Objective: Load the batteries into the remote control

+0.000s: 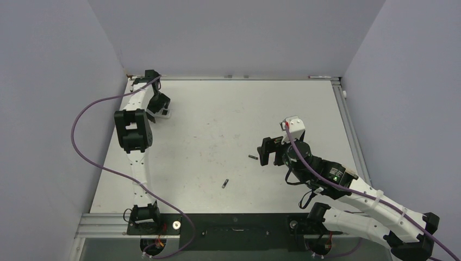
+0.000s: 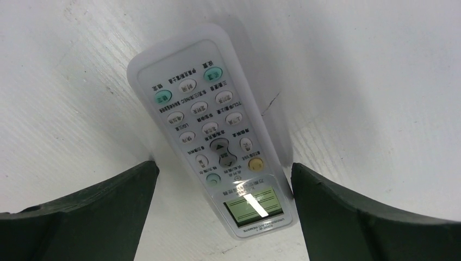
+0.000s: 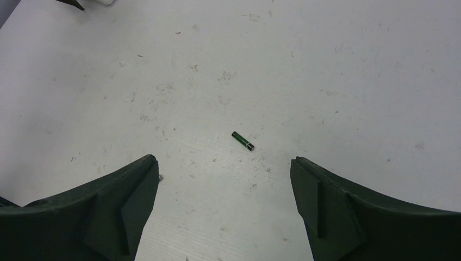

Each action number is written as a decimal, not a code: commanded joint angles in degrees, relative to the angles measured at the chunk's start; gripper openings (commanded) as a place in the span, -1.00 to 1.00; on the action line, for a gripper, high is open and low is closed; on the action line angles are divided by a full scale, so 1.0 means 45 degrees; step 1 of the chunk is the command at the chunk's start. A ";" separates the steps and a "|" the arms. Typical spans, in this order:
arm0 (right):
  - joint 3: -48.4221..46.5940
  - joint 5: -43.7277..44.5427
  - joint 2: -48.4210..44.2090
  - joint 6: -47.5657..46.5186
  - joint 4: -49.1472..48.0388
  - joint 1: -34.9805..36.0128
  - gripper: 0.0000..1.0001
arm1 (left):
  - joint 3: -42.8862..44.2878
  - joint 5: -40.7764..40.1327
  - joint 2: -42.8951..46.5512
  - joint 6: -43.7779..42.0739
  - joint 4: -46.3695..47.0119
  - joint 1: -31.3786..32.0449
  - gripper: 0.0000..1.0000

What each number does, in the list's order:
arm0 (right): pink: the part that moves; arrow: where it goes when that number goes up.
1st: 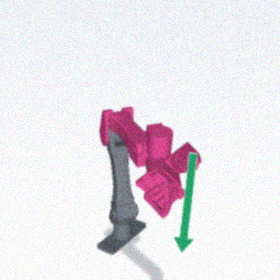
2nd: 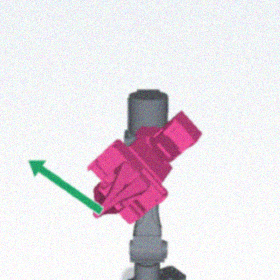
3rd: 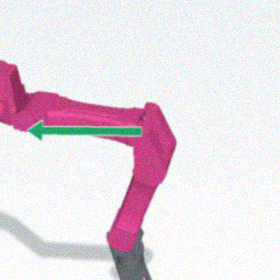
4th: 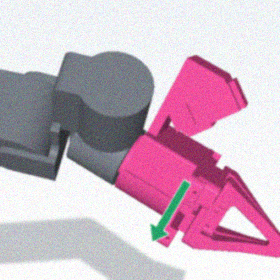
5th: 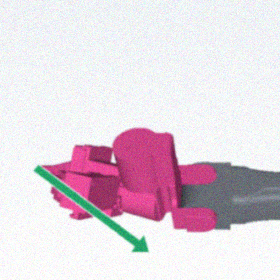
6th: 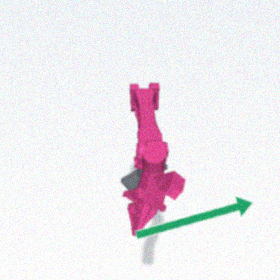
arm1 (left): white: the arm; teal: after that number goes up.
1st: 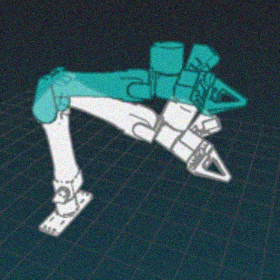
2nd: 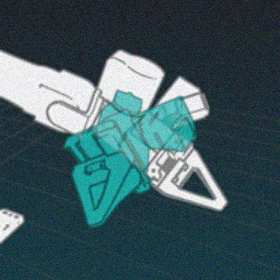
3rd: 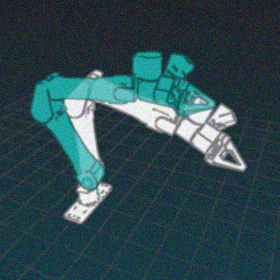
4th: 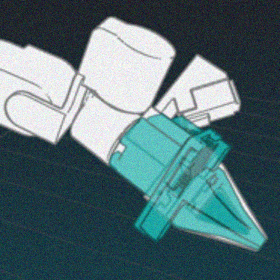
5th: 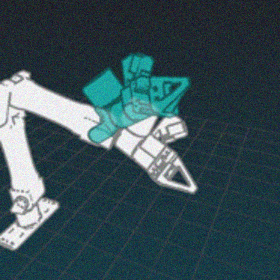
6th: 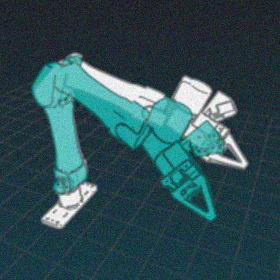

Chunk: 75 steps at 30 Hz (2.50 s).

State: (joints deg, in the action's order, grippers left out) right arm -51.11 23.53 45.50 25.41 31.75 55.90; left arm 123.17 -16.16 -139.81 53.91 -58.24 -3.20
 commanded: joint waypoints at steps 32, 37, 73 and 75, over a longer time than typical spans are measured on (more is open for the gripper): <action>0.0422 -0.0803 -0.0185 0.1978 0.0465 -0.0020 0.88 | -0.6324 0.2034 0.4293 -0.2007 0.4027 -0.0037 -1.00; 0.0216 -0.0945 0.0056 0.2224 0.0653 -0.0020 0.89 | -0.7054 0.2196 0.5686 -0.3036 0.4004 0.0450 -1.00; -0.0461 -0.2944 -0.0799 -0.0774 0.0427 0.0029 0.95 | -1.4607 0.9861 1.7443 -0.8007 0.4977 0.7479 -1.00; -0.0443 -0.3395 -0.0878 -0.1232 0.0078 0.0039 0.96 | -1.4928 1.0332 1.7855 -0.7907 0.5111 0.7577 -1.00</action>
State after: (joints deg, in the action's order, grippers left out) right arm -52.69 13.34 43.00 25.54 37.98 55.92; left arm 57.63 19.99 -63.53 17.76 -40.27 30.11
